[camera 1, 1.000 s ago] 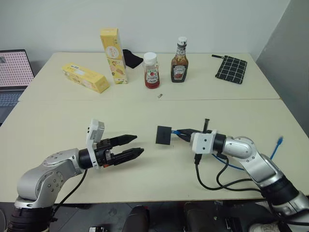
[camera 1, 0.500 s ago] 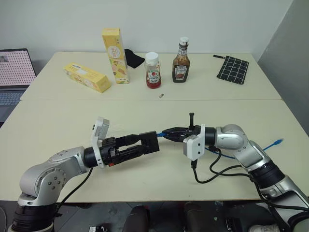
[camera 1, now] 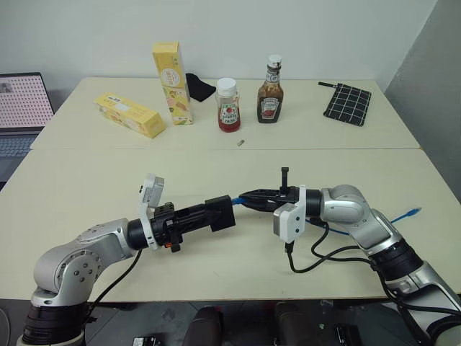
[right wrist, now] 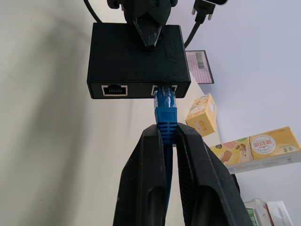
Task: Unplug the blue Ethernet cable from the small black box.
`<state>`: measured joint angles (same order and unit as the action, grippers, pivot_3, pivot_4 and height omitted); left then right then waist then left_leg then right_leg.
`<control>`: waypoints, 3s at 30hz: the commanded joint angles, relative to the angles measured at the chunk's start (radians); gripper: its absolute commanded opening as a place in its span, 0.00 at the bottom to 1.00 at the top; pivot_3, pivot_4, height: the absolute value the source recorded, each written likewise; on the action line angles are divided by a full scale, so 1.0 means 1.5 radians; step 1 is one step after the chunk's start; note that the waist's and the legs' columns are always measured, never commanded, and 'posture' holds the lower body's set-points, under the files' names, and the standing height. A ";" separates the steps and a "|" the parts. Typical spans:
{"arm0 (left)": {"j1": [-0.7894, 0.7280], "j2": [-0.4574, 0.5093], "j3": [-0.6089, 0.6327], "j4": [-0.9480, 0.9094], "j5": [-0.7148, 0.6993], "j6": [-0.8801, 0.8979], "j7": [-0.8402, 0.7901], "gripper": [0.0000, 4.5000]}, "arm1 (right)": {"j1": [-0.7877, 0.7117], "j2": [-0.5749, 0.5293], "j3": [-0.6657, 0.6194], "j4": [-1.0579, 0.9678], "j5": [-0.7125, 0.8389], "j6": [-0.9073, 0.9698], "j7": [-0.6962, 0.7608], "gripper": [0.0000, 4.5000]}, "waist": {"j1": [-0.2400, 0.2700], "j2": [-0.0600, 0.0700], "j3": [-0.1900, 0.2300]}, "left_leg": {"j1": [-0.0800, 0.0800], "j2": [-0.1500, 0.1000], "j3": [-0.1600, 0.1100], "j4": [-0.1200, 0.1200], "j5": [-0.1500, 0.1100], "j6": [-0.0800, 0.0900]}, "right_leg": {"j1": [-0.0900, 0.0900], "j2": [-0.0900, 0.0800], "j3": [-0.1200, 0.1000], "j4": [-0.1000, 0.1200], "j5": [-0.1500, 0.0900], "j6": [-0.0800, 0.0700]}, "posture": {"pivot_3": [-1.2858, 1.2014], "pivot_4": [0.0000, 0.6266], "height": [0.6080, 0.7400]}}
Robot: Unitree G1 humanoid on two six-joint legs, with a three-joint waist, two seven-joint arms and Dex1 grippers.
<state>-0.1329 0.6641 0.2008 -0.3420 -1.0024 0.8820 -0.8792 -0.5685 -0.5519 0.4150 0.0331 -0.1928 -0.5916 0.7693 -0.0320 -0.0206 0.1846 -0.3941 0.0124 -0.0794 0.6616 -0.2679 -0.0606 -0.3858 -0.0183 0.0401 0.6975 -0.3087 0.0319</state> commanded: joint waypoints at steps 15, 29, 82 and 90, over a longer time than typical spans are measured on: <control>-0.038 0.018 -0.015 0.036 0.057 -0.056 -0.063 0.17 | 0.036 -0.061 -0.029 -0.095 0.153 0.068 0.086 0.60 | 0.001 0.000 0.000 | 0.000 0.000 0.000 0.000 0.000 0.000 | 0.000 0.000 0.000 0.000 0.000 0.000 | 0.52 0.24 1.00; -0.081 0.024 -0.092 0.074 0.160 -0.185 -0.206 0.17 | 0.044 -0.046 -0.131 -0.323 0.627 0.840 0.019 0.71 | 0.001 0.000 0.000 | -0.001 0.000 -0.001 0.000 0.000 0.000 | 0.000 0.000 -0.001 0.000 0.000 0.000 | 0.52 0.24 1.00; -0.033 0.017 -0.100 0.044 0.157 -0.215 -0.263 0.17 | -0.030 -0.002 -0.123 -0.253 0.647 1.045 0.132 0.01 | 0.000 0.000 0.000 | -0.002 0.000 -0.001 0.000 0.000 0.000 | -0.001 0.000 -0.001 0.000 0.000 0.000 | 0.52 0.24 1.00; -0.024 0.019 -0.096 0.042 0.158 -0.215 -0.268 0.17 | -0.034 -0.011 -0.115 -0.246 0.629 1.037 0.148 0.01 | 0.000 0.000 0.000 | -0.002 0.000 -0.001 0.000 0.000 0.000 | -0.001 0.000 -0.001 0.000 0.000 0.000 | 0.52 0.24 1.00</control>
<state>-0.1755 0.6843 0.0481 -0.2404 -0.7593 0.5692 -1.2771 -0.6030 -0.5628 0.2512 -0.3270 0.7630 0.9805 0.9836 -0.0322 -0.0205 0.1847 -0.3967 0.0121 -0.0804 0.6612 -0.2682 -0.0601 -0.3877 -0.0178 0.0386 0.6968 -0.3091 0.0314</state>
